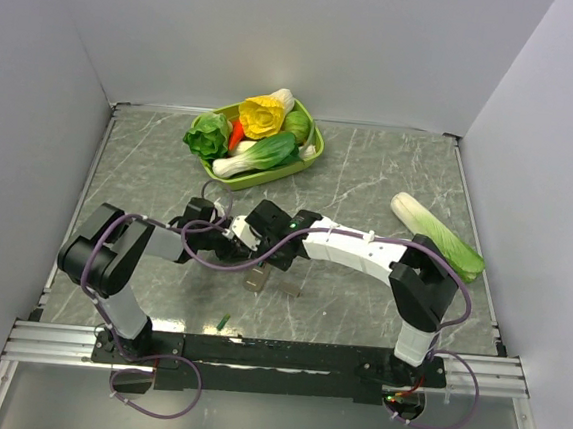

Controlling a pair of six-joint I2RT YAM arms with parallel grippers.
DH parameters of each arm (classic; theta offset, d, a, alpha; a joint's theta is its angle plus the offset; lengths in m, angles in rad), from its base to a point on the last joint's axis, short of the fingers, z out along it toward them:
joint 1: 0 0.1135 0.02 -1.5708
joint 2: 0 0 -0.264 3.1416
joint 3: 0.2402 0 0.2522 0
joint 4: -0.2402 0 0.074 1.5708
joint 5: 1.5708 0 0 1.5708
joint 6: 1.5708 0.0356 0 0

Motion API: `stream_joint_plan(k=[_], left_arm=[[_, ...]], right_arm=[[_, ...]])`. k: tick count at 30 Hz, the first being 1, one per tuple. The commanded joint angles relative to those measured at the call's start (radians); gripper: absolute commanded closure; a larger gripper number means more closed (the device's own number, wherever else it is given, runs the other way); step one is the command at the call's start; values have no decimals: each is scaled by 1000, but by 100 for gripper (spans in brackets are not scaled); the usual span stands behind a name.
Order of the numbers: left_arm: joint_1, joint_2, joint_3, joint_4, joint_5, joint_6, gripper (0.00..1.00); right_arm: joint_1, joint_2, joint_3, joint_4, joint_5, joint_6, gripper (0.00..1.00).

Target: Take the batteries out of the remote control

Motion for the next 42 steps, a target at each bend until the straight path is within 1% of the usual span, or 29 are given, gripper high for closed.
stream_joint_plan(k=[1,5,12,21,26,29,30,34,36,39,42], left_arm=[[-35,-8,-36,-1,12,-1,78],[-46,-10,-53,4,10,-12,79],[-65,19,-69,59,16,-42,79],[-82,18,-60,39,-4,-42,79],[-82,10,-60,16,-16,-33,79],[-82,-10,-37,-36,-20,-4,75],[-82,-24,-25,-75,-27,10,72],[-73,-59,0,-163,-50,42,63],[-59,-77,0,-176,-48,48,62],[-52,-91,-2,-188,-40,51,62],[-52,-78,-5,-180,-28,54,63]], right_arm=[[-3,36,-6,69,-15,-3,100],[-10,49,-35,109,-13,17,100],[-31,-8,-161,241,-61,61,100],[-37,-34,-201,297,-39,73,100],[-37,-34,-184,274,-35,70,100],[-37,-34,-160,255,-36,66,100],[-36,-34,-146,243,-36,63,100],[-37,-22,-108,208,-36,58,100],[-37,-10,-98,200,-36,58,100],[-37,-6,-111,214,-32,64,100],[-37,-8,-118,231,-39,72,100]])
